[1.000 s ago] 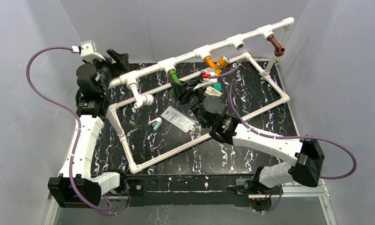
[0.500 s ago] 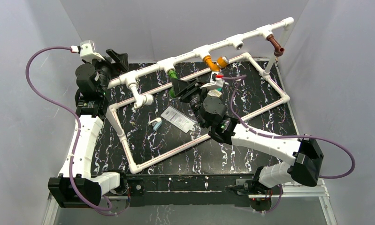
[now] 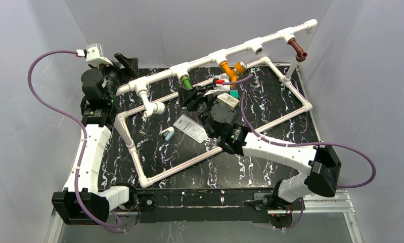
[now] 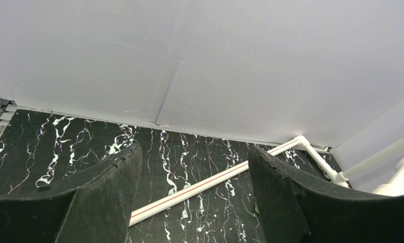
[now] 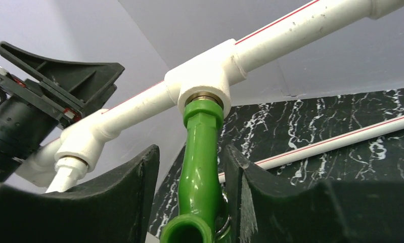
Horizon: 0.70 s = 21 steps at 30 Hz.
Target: Install the water faucets
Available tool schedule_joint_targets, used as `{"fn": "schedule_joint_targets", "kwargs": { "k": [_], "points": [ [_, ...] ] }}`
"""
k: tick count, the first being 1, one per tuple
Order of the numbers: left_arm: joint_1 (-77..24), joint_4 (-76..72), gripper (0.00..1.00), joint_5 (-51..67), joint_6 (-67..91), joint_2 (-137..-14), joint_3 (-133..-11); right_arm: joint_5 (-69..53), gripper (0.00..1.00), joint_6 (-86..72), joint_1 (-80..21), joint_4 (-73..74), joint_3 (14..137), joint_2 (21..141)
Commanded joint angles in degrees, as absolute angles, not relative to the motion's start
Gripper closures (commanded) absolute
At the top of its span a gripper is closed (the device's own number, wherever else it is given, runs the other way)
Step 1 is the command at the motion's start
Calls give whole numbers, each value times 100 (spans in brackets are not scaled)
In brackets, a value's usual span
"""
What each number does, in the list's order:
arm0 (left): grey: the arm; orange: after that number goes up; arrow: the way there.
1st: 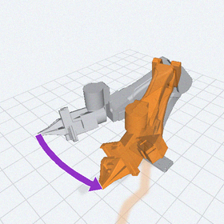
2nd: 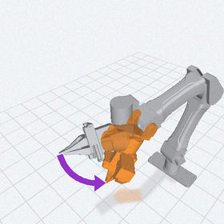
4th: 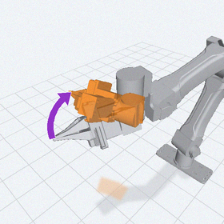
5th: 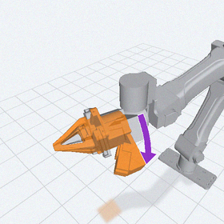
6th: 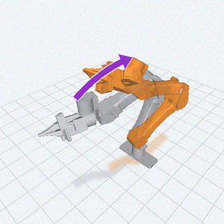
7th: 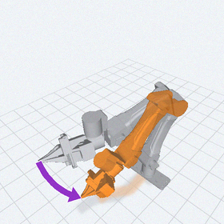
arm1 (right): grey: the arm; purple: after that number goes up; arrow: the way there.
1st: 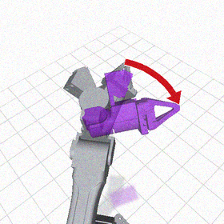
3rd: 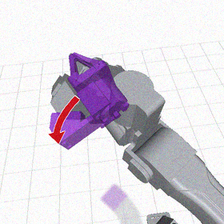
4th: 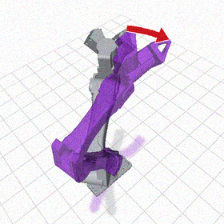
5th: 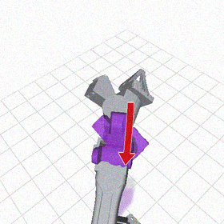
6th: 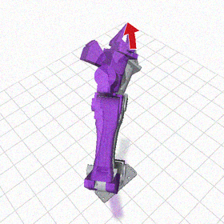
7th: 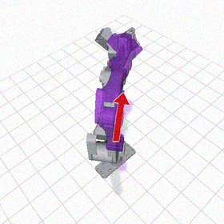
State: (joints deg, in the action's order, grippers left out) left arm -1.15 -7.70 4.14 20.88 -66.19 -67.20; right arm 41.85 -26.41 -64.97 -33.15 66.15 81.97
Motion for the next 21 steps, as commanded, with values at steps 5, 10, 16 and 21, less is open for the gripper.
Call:
{"fn": "schedule_joint_targets", "kwargs": {
  "k": [5, 10, 16, 21],
  "points": [
    [171, 1070, 26, 526, 2118, -7143, -5986, 4579, 49, -2035, -6695, -3471, 6578, 8281],
    [171, 1064, 26, 525, 2118, -7137, -5989, 4810, 76, -2239, -6691, -3585, 6470, 8276],
    [170, 1063, 26, 540, 2135, -7128, -5988, 4801, 99, -3275, -6689, -3753, 6195, 8133],
    [179, 1064, 26, 548, 2136, -7120, -5985, 4657, 99, -4966, -6695, -4021, 5893, 8065]
  ]
}}
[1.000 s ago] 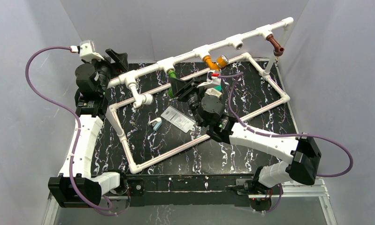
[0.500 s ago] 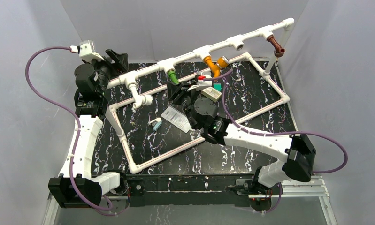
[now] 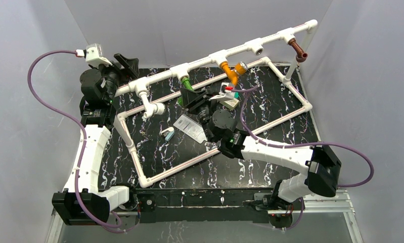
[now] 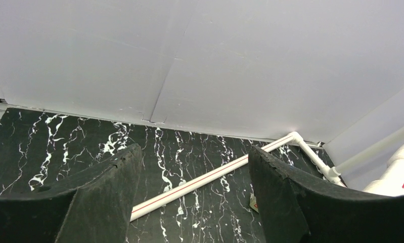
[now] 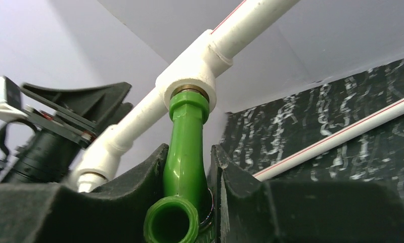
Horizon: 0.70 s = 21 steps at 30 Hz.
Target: Install the water faucets
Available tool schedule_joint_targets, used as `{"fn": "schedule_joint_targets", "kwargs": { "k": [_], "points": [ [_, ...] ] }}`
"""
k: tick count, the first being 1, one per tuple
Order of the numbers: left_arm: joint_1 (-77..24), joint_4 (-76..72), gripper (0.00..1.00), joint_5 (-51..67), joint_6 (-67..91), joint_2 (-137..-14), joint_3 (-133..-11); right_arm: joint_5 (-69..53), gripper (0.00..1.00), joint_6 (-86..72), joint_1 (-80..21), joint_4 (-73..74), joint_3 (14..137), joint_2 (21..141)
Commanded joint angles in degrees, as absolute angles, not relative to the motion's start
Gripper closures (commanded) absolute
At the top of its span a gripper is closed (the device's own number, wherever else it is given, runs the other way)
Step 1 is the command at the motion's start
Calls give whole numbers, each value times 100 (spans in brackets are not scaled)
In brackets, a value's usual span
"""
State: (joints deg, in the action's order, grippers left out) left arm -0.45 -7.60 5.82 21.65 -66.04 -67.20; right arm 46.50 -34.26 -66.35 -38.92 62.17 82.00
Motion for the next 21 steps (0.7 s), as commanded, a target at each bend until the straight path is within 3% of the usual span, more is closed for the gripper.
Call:
{"fn": "schedule_joint_targets", "kwargs": {
  "k": [1, 9, 21],
  "points": [
    [171, 1065, 26, 549, 2136, -7119, -5985, 4633, 99, -5321, -6685, -4102, 5821, 8060],
    [169, 1063, 26, 576, 2145, -7115, -5983, 4453, 99, -7710, -6669, -4472, 5783, 8230],
    [172, 1051, 25, 566, 2136, -7080, -5968, 4044, 99, -9054, -6581, -5152, 5959, 8510]
  ]
}}
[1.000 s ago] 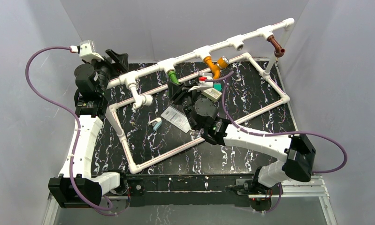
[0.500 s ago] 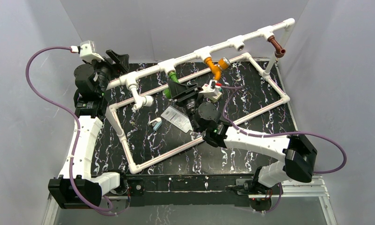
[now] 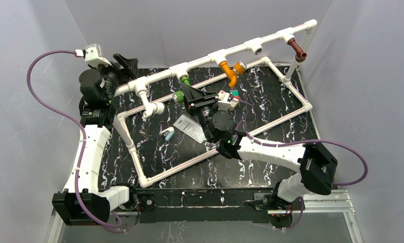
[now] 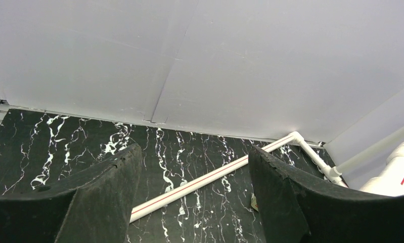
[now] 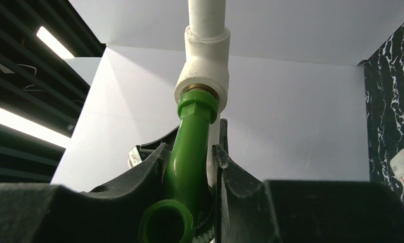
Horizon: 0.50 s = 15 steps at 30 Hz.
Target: Install the water faucets
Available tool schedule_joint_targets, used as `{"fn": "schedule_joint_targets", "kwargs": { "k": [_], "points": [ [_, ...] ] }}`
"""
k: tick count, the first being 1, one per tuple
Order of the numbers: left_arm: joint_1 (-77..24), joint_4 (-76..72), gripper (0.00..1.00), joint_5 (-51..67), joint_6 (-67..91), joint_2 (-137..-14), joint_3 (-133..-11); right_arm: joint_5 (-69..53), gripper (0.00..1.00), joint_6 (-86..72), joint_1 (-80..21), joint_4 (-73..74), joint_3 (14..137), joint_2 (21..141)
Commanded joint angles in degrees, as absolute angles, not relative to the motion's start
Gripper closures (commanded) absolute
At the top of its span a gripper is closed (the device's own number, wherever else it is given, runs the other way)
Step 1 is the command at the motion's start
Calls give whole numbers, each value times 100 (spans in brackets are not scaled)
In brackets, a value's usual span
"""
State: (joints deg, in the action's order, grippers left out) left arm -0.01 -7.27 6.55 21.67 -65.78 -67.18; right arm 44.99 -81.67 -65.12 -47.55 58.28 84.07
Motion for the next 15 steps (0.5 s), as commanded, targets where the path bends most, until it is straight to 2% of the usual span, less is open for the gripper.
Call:
{"fn": "schedule_joint_targets", "kwargs": {
  "k": [1, 2, 4, 9, 15],
  "points": [
    [175, 1061, 25, 566, 2136, -7083, -5969, 4043, 98, -9017, -6582, -5084, 5986, 8487],
    [175, 1061, 25, 556, 2136, -7080, -5966, 4043, 95, -9002, -6583, -5035, 6006, 8459],
    [168, 1062, 25, 542, 2127, -7075, -5959, 4037, 76, -8900, -6583, -4888, 6008, 8402],
    [173, 1059, 25, 521, 2119, -7075, -5959, 4002, 42, -8569, -6583, -4803, 5851, 8210],
    [182, 1060, 25, 494, 2112, -7084, -5960, 3764, 25, -8209, -6583, -4754, 5685, 8012]
  ]
}}
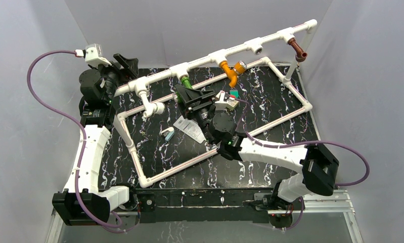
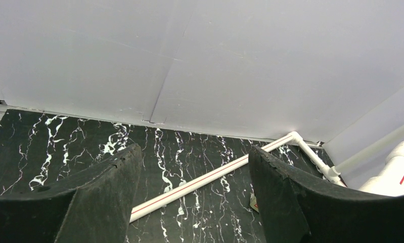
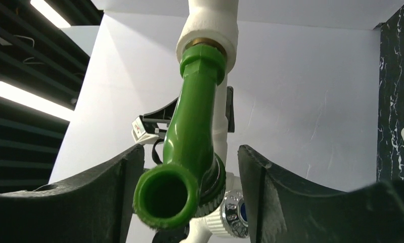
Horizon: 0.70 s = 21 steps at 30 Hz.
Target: Install the water faucets
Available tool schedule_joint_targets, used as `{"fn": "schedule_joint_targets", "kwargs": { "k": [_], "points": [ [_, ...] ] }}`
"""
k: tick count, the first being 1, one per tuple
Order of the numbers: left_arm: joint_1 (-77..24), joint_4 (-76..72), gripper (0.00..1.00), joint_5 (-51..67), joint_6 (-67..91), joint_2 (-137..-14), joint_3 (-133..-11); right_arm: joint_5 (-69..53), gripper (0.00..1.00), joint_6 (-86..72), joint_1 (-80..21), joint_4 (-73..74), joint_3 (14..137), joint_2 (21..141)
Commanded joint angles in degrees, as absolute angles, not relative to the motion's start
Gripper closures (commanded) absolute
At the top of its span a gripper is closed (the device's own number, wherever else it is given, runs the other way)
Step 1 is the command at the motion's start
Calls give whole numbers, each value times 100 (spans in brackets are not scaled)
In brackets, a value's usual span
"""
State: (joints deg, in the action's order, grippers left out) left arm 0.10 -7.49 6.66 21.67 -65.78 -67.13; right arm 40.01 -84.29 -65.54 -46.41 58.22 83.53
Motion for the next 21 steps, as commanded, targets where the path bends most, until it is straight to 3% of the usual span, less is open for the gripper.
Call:
{"fn": "schedule_joint_targets", "kwargs": {
  "k": [1, 7, 13, 21],
  "points": [
    [184, 1056, 25, 492, 2102, -7084, -5959, 3744, 23, -8153, -6583, -4717, 5636, 7962],
    [184, 1056, 25, 486, 2101, -7101, -5961, 3410, 13, -7340, -6583, -4614, 5405, 7499],
    [179, 1063, 25, 488, 2101, -7126, -5959, 3067, 12, -6745, -6581, -3708, 5192, 6756],
    [180, 1070, 25, 467, 2103, -7159, -5961, 3103, 11, -4800, -6578, -1935, 5264, 5557]
  ]
}}
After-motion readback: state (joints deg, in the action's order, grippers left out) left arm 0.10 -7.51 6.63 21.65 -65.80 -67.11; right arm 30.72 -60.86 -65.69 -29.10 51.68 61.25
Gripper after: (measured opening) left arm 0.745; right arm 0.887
